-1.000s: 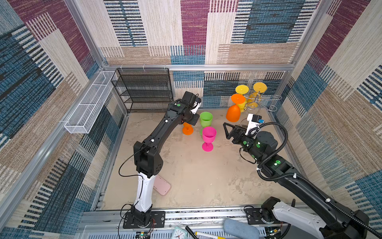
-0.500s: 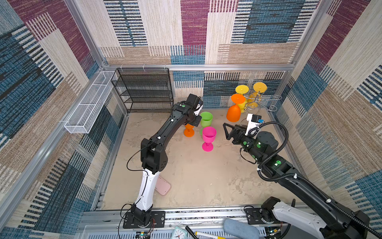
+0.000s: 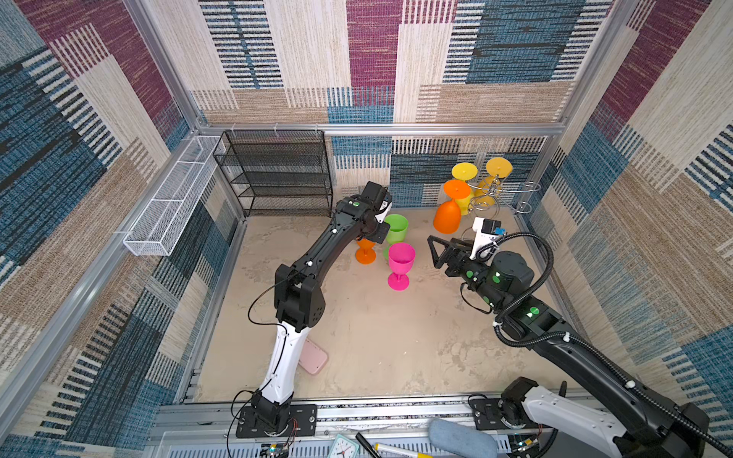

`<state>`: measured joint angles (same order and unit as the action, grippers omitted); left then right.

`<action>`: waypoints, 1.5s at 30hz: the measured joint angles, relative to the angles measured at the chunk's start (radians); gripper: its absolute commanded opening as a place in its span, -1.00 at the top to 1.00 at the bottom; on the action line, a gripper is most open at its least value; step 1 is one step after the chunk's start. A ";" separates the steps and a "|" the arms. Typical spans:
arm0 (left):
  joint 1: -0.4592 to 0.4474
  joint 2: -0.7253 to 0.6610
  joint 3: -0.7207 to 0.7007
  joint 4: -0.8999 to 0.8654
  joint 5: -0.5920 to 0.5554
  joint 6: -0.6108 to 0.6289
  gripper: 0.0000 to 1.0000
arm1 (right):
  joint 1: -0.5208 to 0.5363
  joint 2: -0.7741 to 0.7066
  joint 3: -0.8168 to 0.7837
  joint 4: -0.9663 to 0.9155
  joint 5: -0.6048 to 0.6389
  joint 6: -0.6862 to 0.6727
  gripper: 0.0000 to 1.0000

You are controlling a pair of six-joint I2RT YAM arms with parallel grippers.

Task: Take the wine glass off the wine glass rack
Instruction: Place the wine glass at the top-center of the table.

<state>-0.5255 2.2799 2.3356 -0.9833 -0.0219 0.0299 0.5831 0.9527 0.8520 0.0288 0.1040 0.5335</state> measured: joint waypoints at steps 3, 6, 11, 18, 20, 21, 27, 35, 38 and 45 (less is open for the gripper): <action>0.000 0.000 0.000 0.000 0.000 -0.008 1.00 | 0.000 0.000 0.000 0.000 0.000 -0.002 -0.80; -0.002 0.000 0.000 0.000 0.003 -0.019 1.00 | 0.000 -0.002 0.000 0.000 0.000 -0.004 -0.80; -0.004 0.000 0.010 0.001 0.005 -0.027 1.00 | 0.000 -0.004 0.000 0.000 0.000 -0.008 -0.80; -0.008 0.001 0.010 0.000 0.014 -0.030 1.00 | 0.000 -0.004 0.000 0.000 0.000 -0.008 -0.80; -0.008 0.003 0.010 0.000 0.023 -0.031 1.00 | 0.000 -0.004 0.000 0.000 0.000 -0.008 -0.80; -0.008 0.003 0.010 0.000 0.024 -0.031 1.00 | 0.000 -0.004 0.000 0.000 0.000 -0.008 -0.80; -0.011 0.003 0.010 0.000 0.026 -0.030 0.94 | 0.000 -0.004 0.000 0.000 0.000 -0.008 -0.80; -0.011 0.003 0.010 0.000 0.025 -0.029 0.59 | 0.000 -0.004 0.000 0.000 0.000 -0.007 -0.80; -0.011 0.002 0.010 -0.001 0.025 -0.026 0.41 | 0.000 -0.004 0.000 0.000 0.000 -0.007 -0.80; -0.016 -0.032 0.009 -0.009 0.002 -0.023 -0.20 | 0.000 0.003 0.013 -0.001 0.001 -0.009 -0.81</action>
<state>-0.5415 2.2475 2.3447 -0.9924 -0.0196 0.0074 0.5831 0.9554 0.8650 0.0280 0.1047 0.5243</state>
